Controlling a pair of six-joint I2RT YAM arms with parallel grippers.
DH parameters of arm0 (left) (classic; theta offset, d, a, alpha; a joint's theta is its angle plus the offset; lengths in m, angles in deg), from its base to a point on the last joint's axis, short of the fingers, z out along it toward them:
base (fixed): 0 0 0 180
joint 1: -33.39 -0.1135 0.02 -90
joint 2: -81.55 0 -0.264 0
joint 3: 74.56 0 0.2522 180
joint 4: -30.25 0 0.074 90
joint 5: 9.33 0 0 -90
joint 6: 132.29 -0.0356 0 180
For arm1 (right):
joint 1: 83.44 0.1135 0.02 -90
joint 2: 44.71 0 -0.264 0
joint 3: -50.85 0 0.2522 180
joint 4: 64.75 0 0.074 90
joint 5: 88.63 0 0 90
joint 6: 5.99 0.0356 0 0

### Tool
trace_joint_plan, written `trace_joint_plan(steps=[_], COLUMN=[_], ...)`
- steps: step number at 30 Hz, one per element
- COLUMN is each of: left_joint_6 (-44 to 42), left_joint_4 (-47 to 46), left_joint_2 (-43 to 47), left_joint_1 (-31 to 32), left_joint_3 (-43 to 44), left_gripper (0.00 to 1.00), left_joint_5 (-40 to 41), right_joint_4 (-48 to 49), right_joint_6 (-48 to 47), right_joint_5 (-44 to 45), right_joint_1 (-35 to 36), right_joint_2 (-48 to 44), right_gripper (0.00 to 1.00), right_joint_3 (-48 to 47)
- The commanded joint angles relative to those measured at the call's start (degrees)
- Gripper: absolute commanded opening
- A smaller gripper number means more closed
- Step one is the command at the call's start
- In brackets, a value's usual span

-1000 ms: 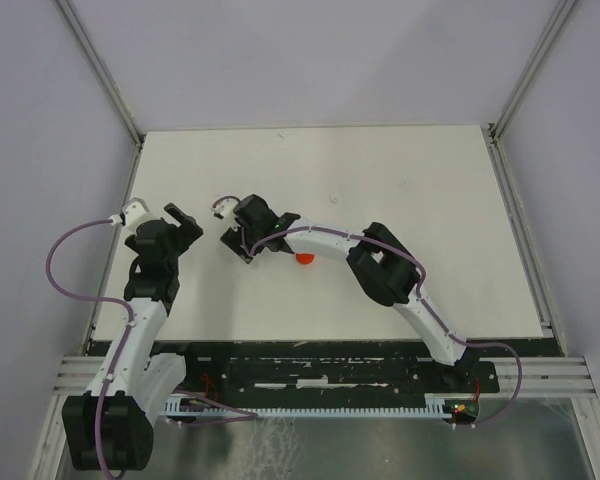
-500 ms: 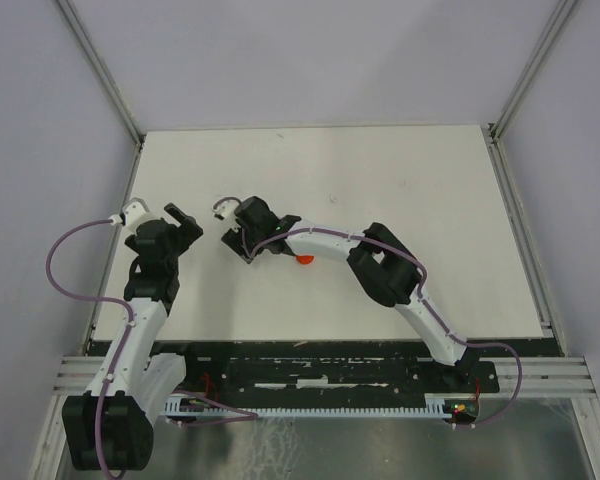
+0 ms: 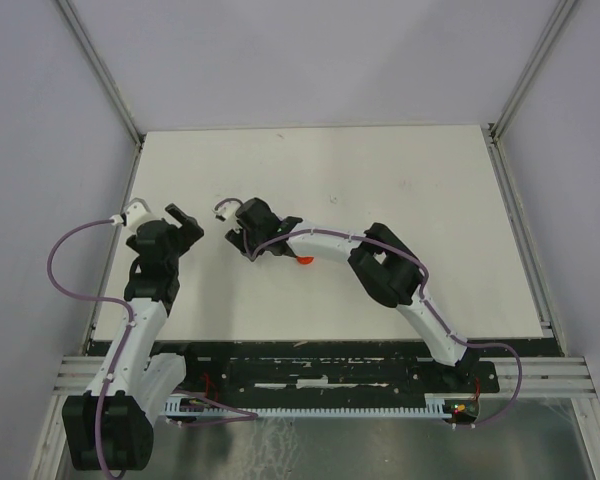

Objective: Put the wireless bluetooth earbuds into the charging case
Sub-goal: Pick up the charging case at the center of the board.

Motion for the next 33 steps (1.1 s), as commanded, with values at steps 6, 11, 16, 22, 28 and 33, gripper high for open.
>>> trace_joint_plan(steps=[6,11,16,22,28,33], left_joint_6=[0.67,4.75,12.04,20.08,25.46,27.27], left_joint_4=[-6.26,-16.18,-29.77,-44.58,-55.03,-59.42], left_joint_2=[0.27,-3.45,-9.77,-17.67,-23.35,-25.47], left_joint_1=[-0.45,-0.46,-0.06,4.55,11.11,13.53], left_joint_3=[-0.33,-1.87,-4.98,-7.01,-7.94,-7.97], left_gripper=[0.97,0.96,0.92,0.93,0.93,0.88], left_joint_5=[-8.13,-23.08,-35.49,-42.82,-43.68,-44.71], right_joint_4=[4.86,11.82,12.72,10.75,10.45,10.42], right_joint_6=[-1.07,-0.38,-1.63,-2.92,-2.84,-2.57], right_joint_5=[1.6,-5.6,-7.84,-7.52,-8.58,-9.52], right_joint_1=[-0.44,-3.98,-5.96,-6.33,-6.38,-6.46], right_joint_2=[-11.59,-28.9,-41.57,-48.09,-49.99,-49.49], right_gripper=[0.32,0.3,0.3,0.3,0.3,0.3], right_joint_3=[12.07,27.73,37.09,40.94,42.48,42.17])
